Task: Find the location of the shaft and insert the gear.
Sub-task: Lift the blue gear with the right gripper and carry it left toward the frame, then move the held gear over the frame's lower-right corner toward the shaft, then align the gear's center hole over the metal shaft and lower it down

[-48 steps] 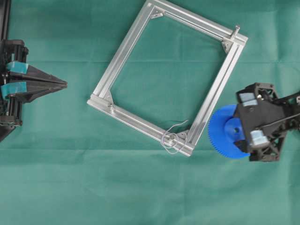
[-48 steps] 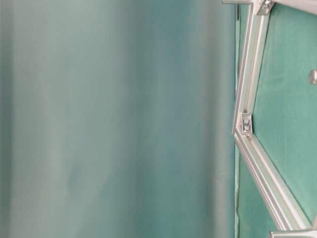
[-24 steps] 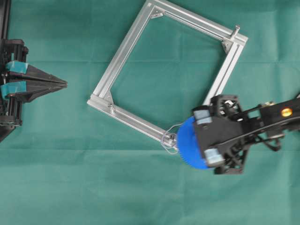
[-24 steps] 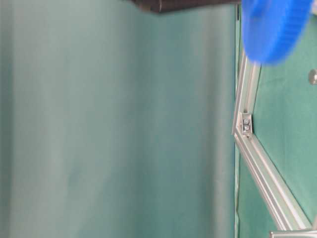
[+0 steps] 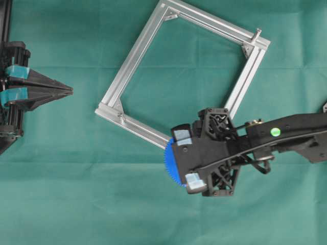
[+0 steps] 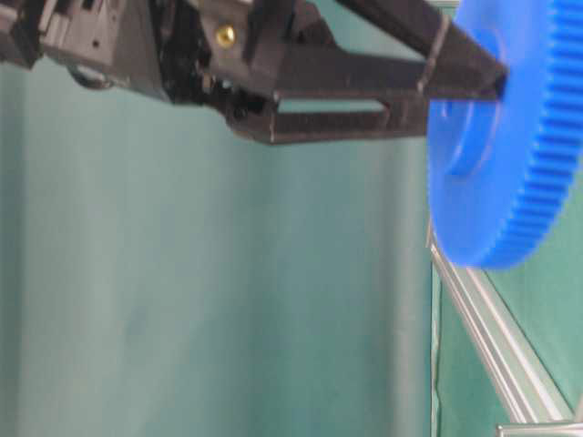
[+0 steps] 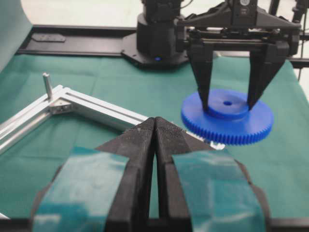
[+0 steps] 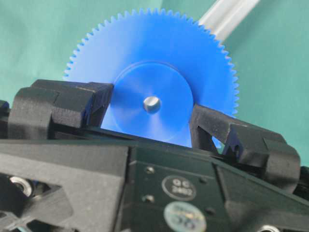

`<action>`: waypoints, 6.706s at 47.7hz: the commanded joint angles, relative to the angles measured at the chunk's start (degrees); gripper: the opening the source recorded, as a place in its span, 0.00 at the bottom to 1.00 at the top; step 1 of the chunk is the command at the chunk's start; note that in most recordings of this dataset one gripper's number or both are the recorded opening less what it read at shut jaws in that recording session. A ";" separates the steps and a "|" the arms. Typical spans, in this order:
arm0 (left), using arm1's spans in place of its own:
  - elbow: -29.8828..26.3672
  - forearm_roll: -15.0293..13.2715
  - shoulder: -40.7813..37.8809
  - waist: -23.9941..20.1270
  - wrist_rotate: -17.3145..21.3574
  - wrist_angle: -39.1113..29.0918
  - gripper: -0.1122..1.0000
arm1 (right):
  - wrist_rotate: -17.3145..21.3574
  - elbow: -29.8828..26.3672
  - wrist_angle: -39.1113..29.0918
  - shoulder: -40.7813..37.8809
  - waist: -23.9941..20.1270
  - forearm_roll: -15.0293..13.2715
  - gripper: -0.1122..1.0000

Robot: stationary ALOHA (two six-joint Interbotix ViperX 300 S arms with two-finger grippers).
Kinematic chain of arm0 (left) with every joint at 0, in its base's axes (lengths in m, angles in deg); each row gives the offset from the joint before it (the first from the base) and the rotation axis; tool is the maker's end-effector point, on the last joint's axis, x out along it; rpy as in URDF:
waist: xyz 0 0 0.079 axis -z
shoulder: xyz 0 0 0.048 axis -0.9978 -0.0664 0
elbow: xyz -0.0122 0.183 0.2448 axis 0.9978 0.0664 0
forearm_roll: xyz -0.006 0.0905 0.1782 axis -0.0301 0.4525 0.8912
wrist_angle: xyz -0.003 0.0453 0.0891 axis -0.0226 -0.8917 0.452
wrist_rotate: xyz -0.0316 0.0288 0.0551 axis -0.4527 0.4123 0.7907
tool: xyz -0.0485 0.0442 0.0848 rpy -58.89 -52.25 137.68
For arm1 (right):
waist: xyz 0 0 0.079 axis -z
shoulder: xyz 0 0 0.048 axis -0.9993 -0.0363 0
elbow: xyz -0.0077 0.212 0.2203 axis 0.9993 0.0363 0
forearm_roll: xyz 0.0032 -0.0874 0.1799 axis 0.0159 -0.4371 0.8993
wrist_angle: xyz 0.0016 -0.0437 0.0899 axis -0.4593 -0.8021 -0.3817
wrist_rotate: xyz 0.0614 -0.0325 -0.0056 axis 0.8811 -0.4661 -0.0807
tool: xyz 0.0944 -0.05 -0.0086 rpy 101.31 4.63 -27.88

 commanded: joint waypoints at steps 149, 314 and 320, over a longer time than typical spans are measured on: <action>-2.02 -0.44 -0.53 -0.18 -0.62 -0.79 0.11 | 12.48 20.83 15.47 10.02 2.64 -11.43 0.72; -2.02 -0.53 -0.53 -0.18 -2.11 -1.41 0.11 | 17.31 26.72 28.92 8.96 -0.35 -11.95 0.72; -2.11 -0.53 -0.53 -0.18 -2.11 -1.41 0.11 | 17.31 26.63 29.00 8.35 -0.35 -11.95 0.72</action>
